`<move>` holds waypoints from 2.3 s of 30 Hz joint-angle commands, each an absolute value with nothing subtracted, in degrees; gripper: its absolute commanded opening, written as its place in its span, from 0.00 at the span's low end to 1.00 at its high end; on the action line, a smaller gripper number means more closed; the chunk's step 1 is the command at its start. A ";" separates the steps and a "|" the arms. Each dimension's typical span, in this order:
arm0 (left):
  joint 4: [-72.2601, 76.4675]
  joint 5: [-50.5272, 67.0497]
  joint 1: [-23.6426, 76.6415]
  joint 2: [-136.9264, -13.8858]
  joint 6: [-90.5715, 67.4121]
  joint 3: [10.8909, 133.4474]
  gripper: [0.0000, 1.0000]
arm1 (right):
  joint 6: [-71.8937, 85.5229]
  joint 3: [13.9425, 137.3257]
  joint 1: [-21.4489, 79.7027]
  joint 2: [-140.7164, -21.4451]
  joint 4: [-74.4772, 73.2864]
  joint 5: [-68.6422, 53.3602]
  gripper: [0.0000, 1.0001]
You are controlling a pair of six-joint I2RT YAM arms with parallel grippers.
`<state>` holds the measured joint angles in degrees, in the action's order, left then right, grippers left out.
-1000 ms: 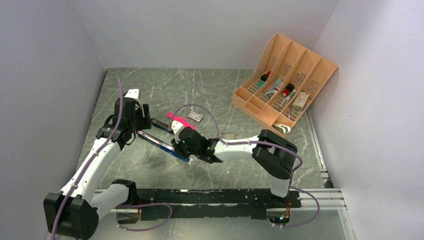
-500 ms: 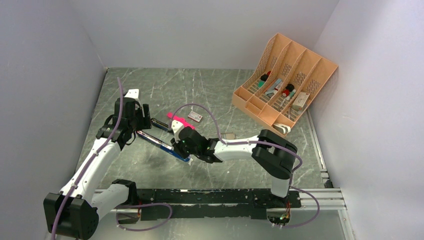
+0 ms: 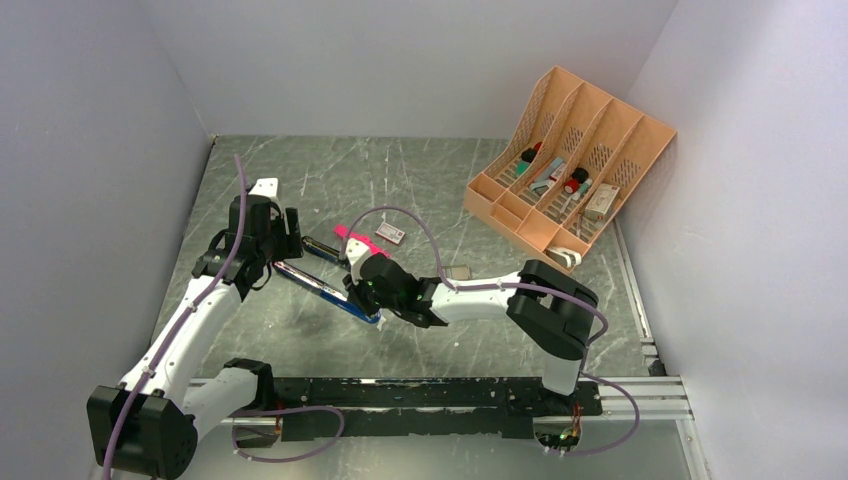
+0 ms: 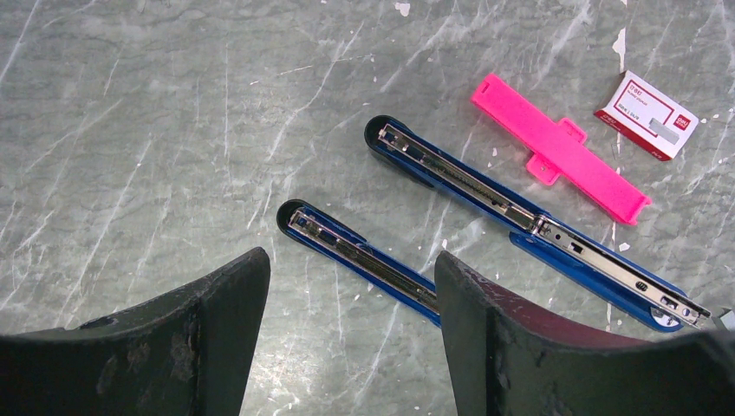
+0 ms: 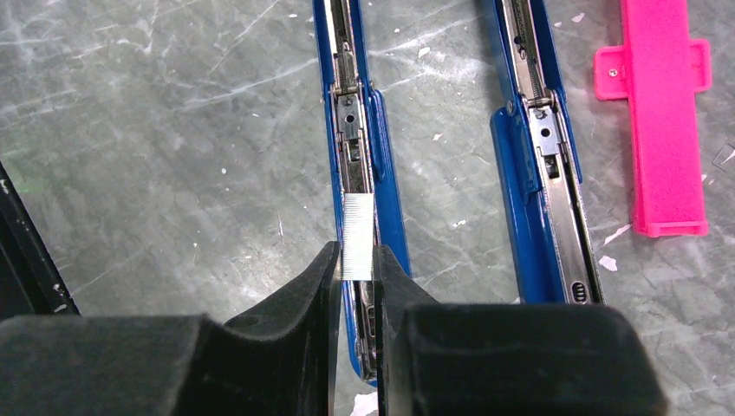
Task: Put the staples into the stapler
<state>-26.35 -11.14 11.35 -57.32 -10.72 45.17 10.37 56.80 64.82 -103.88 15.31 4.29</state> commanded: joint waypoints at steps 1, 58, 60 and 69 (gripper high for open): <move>-24.62 -10.02 11.69 -57.02 -10.03 45.36 0.74 | 10.81 57.13 64.68 -104.80 14.61 3.54 0.00; -24.65 -9.93 11.69 -56.89 -10.07 45.36 0.74 | 10.55 60.33 64.61 -106.57 11.87 3.91 0.00; -24.61 -9.93 11.69 -56.92 -10.02 45.37 0.74 | 10.55 60.46 64.62 -106.74 11.75 3.87 0.00; -24.65 -9.93 11.69 -56.82 -10.02 45.40 0.74 | 10.46 61.08 64.66 -107.11 10.57 3.91 0.00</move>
